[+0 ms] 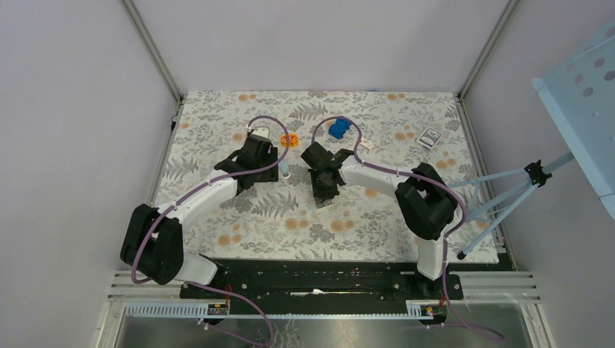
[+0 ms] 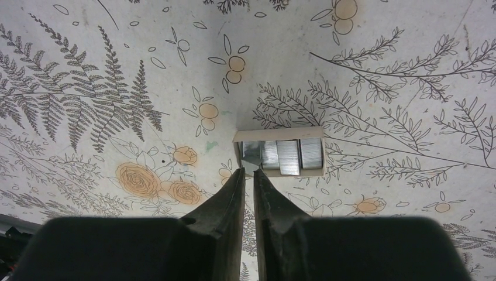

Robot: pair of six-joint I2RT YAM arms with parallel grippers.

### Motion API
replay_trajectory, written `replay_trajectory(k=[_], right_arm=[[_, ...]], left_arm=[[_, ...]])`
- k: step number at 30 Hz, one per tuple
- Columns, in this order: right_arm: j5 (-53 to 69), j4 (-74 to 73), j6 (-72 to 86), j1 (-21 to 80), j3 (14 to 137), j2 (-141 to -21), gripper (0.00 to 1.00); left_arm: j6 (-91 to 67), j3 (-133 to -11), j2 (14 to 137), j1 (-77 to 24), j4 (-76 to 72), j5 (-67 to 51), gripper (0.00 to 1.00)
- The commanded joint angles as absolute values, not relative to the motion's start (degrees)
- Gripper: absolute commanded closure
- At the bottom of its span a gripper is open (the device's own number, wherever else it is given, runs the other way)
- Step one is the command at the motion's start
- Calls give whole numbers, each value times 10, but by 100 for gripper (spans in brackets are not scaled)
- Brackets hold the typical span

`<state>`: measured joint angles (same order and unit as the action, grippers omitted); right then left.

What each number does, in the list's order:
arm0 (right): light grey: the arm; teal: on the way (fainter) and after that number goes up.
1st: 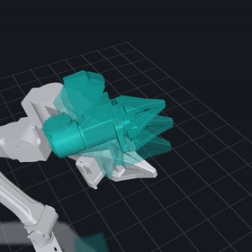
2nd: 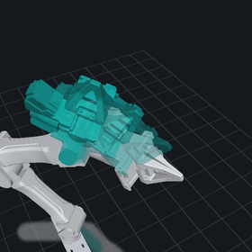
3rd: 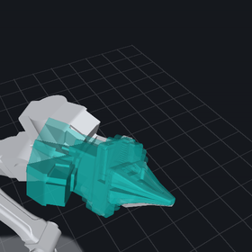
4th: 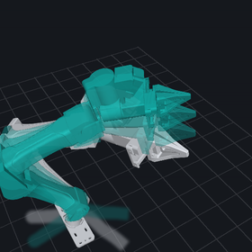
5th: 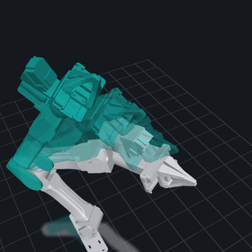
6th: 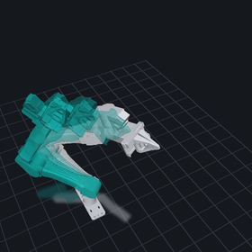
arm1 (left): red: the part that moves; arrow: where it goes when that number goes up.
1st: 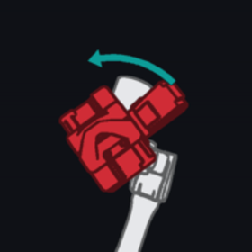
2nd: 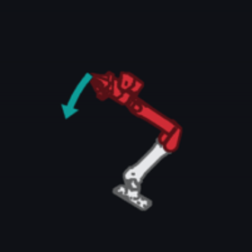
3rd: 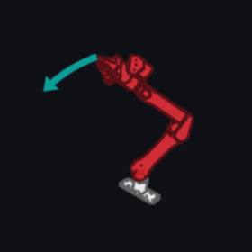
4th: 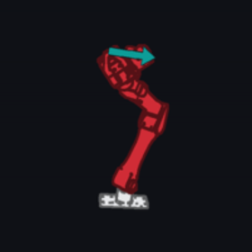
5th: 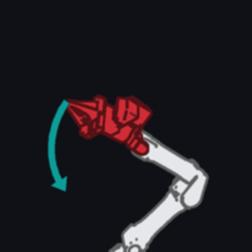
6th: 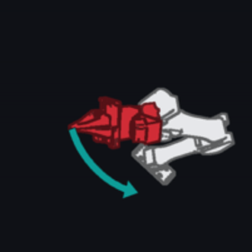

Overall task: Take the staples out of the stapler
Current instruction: Adjust the staple in the staple box.

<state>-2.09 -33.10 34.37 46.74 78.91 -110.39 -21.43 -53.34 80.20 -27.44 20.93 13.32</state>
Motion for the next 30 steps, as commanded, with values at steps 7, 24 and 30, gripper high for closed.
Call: replay_trajectory(k=[7,24,30], right_arm=[[-39,-344,328,472,815,-1094,71],[-12,-336,321,472,817,-1123,72],[-7,-338,320,472,817,-1127,73]], left_arm=[[-216,-554,795,-277,197,136,37],[-216,-553,795,-277,196,136,37],[-216,-553,795,-277,197,137,37]])
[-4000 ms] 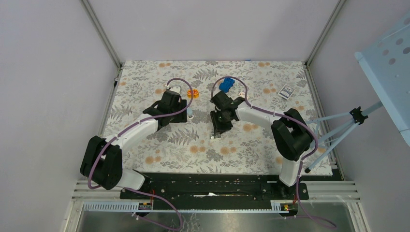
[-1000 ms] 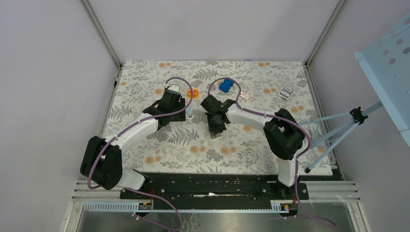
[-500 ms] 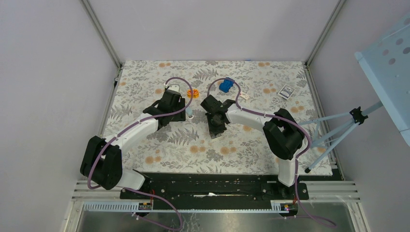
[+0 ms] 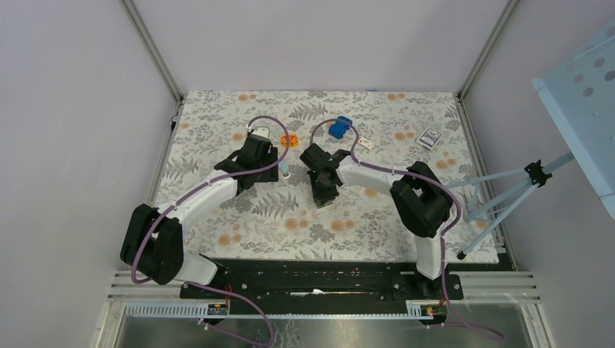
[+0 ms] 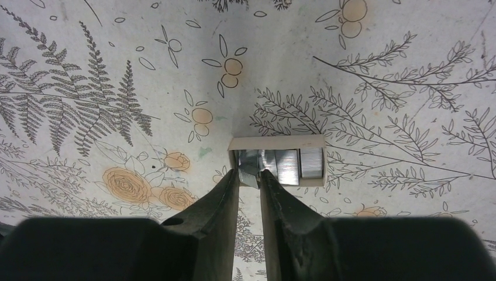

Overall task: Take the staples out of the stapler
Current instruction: Adjust the staple in the staple box.

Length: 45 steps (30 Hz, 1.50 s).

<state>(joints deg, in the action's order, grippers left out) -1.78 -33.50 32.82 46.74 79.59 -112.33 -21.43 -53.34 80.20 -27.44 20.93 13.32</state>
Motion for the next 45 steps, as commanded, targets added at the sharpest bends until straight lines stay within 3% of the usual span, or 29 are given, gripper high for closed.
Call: replay_trajectory(k=[1,17,27,45], right_arm=[[-6,-338,320,472,816,-1129,74],[-1,-328,319,472,811,-1123,85],[-1,-323,321,471,813,-1113,100],[22,-306,333,453,789,-1073,100]], left_arm=[[-216,-553,795,-277,197,137,37],[-216,-553,796,-277,196,137,37],[-216,-553,795,-277,196,137,37],[-216,-554,796,-278,196,136,37]])
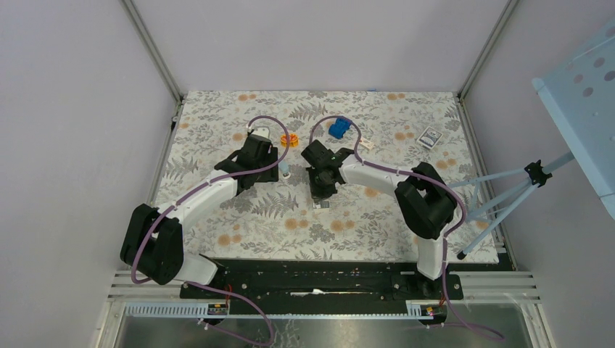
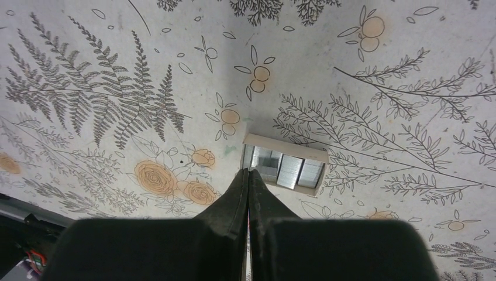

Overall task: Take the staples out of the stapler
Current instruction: Adjust the staple in the staple box.

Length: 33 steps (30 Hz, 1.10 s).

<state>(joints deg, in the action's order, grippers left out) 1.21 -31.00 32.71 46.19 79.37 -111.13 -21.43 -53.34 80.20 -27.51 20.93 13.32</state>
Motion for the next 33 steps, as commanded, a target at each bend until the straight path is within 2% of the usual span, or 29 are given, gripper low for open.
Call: replay_trajectory(k=[1,11,15,19,23,27,33], right_arm=[[22,-306,333,452,786,-1071,100],[49,-300,324,424,763,-1055,100],[58,-296,325,423,762,-1061,91],[56,-298,327,424,766,-1069,75],[32,-318,323,432,776,-1075,64],[6,-339,322,447,793,-1083,60],[-33,-358,335,464,804,-1092,60]], left_arm=[[-216,-554,797,-278,196,136,37],[-216,-554,796,-278,196,135,37],[-216,-553,797,-278,195,136,37],[-216,-554,799,-278,195,136,37],[-216,-554,799,-278,195,135,37],[-216,-554,799,-277,196,134,37],[-216,-554,798,-278,195,134,37]])
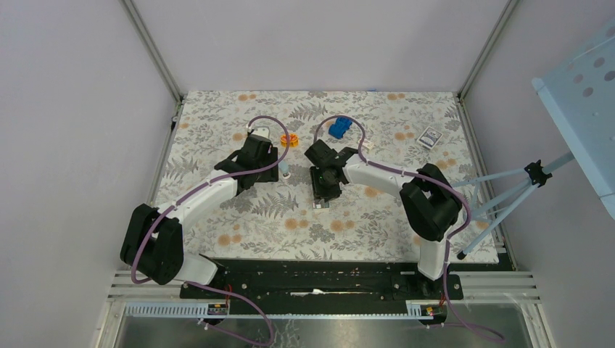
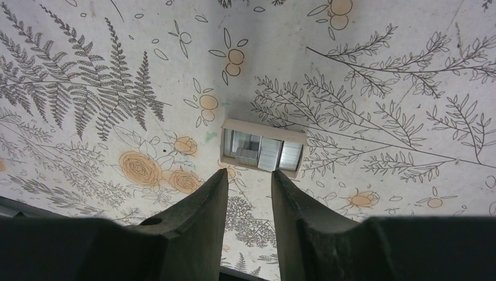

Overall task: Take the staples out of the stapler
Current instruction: Adjust the staple in the staple box.

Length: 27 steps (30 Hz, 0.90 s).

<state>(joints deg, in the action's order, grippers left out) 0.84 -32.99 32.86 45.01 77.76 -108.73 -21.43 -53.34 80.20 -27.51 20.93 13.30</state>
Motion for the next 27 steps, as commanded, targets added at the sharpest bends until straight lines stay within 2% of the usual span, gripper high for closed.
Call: replay_trajectory(k=[1,10,27], right_arm=[[-36,-360,336,468,808,-1094,59],[-66,-369,359,477,817,-1110,61],[-44,-362,361,488,828,-1124,59]], left_arm=[[-216,-554,798,-278,196,134,37],[-216,-554,798,-278,195,135,37],[-216,-554,798,-277,196,136,37]])
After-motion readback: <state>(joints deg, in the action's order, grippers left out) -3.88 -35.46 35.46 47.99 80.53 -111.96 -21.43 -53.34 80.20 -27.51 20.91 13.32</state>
